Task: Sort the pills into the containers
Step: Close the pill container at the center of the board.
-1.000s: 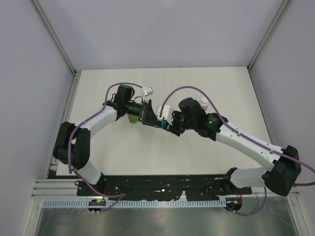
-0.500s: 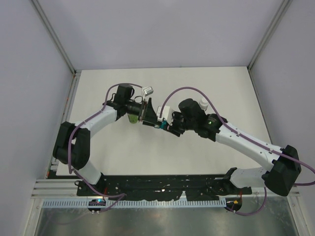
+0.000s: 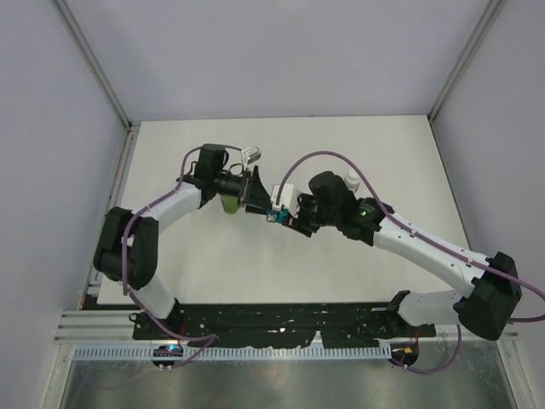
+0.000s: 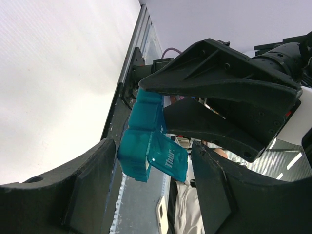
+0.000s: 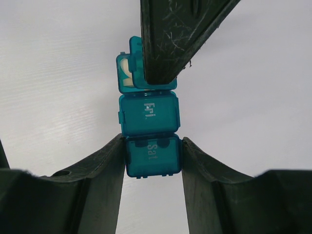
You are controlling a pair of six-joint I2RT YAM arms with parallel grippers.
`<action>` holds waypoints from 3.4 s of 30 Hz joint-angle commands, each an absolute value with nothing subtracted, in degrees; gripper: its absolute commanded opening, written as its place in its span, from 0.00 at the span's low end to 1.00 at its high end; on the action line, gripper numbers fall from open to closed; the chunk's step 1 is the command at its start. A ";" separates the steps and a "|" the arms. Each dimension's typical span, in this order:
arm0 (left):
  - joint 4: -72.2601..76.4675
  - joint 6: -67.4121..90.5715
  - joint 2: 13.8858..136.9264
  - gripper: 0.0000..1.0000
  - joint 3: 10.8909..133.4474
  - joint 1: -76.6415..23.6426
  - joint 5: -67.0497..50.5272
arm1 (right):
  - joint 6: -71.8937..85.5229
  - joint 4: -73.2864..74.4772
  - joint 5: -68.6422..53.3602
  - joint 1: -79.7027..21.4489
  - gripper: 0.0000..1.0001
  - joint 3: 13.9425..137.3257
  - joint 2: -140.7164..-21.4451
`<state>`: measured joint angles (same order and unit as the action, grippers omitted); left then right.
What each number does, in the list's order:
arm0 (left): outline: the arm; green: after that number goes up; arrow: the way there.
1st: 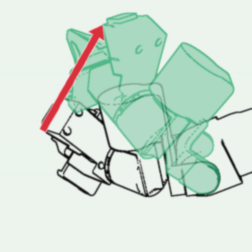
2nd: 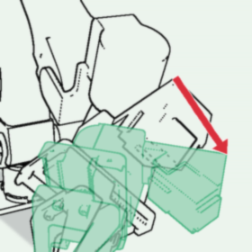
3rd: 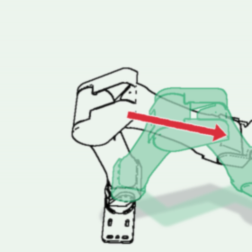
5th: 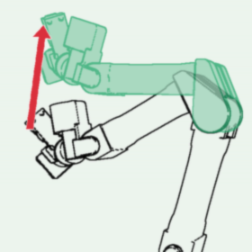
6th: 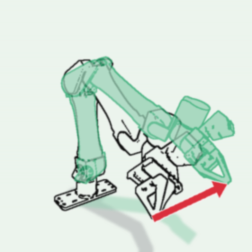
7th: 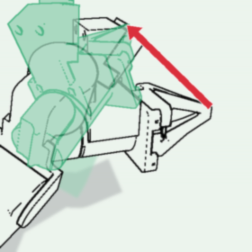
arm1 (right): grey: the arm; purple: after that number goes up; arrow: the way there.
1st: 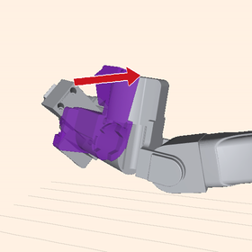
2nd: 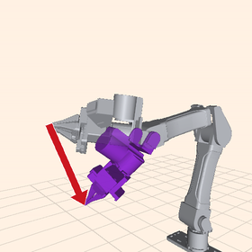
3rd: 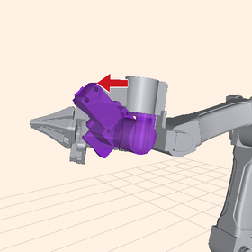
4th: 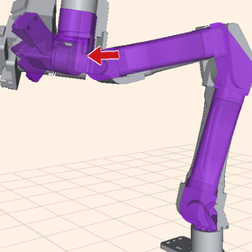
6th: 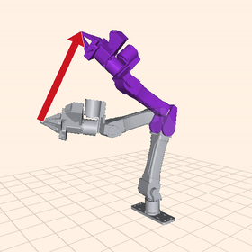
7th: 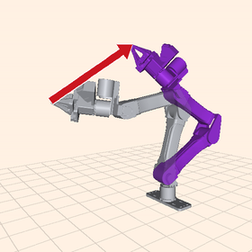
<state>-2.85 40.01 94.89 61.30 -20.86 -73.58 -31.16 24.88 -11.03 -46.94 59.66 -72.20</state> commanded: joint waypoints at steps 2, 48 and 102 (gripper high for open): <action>-0.26 41.13 95.10 0.65 60.47 -20.92 -75.32 | -31.11 22.76 -9.76 -47.46 0.05 60.99 -69.96; 2.64 39.64 94.66 0.00 57.13 -23.55 -73.66 | -30.59 23.99 -10.63 -47.37 0.05 63.81 -71.63; -2.37 34.89 92.19 0.08 57.22 -23.12 -73.92 | -30.32 25.05 -12.04 -46.41 0.05 64.42 -72.86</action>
